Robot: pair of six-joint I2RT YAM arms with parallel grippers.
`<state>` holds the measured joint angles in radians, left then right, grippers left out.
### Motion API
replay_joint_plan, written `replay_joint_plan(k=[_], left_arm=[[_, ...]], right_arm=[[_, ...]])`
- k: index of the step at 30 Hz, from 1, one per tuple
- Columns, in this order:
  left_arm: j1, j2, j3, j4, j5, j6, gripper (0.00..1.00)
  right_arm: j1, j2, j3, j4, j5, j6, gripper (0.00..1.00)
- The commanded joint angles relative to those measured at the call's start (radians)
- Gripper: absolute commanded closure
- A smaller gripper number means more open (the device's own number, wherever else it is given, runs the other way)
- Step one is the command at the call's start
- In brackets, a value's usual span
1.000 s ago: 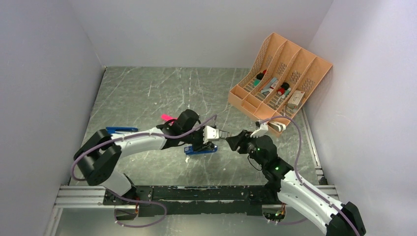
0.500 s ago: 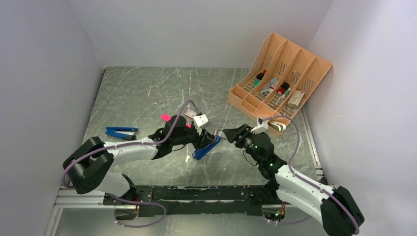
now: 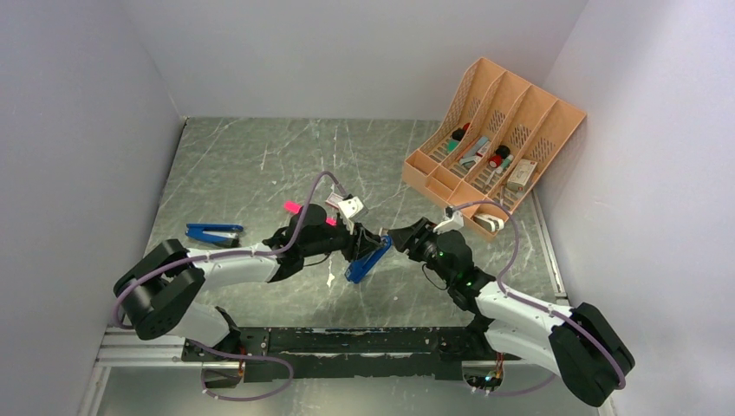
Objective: Load the staples into the stapler
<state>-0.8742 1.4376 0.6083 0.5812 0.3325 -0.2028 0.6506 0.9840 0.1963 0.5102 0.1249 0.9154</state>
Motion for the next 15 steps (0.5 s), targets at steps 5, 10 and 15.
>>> replay_joint_plan(k=[5, 10, 15], left_arm=[[-0.008, 0.019, 0.028, 0.100, 0.030, -0.014, 0.93], [-0.009, 0.019, 0.032, 0.091, 0.031, -0.008, 0.93], [-0.008, 0.025, 0.039, 0.079, 0.039, -0.002, 0.93]], right_arm=[[0.027, -0.022, 0.012, 0.067, -0.009, 0.003, 0.44], [0.028, -0.054, -0.010, 0.090, 0.007, 0.005, 0.44], [0.028, -0.050, -0.013, 0.116, -0.005, -0.001, 0.43]])
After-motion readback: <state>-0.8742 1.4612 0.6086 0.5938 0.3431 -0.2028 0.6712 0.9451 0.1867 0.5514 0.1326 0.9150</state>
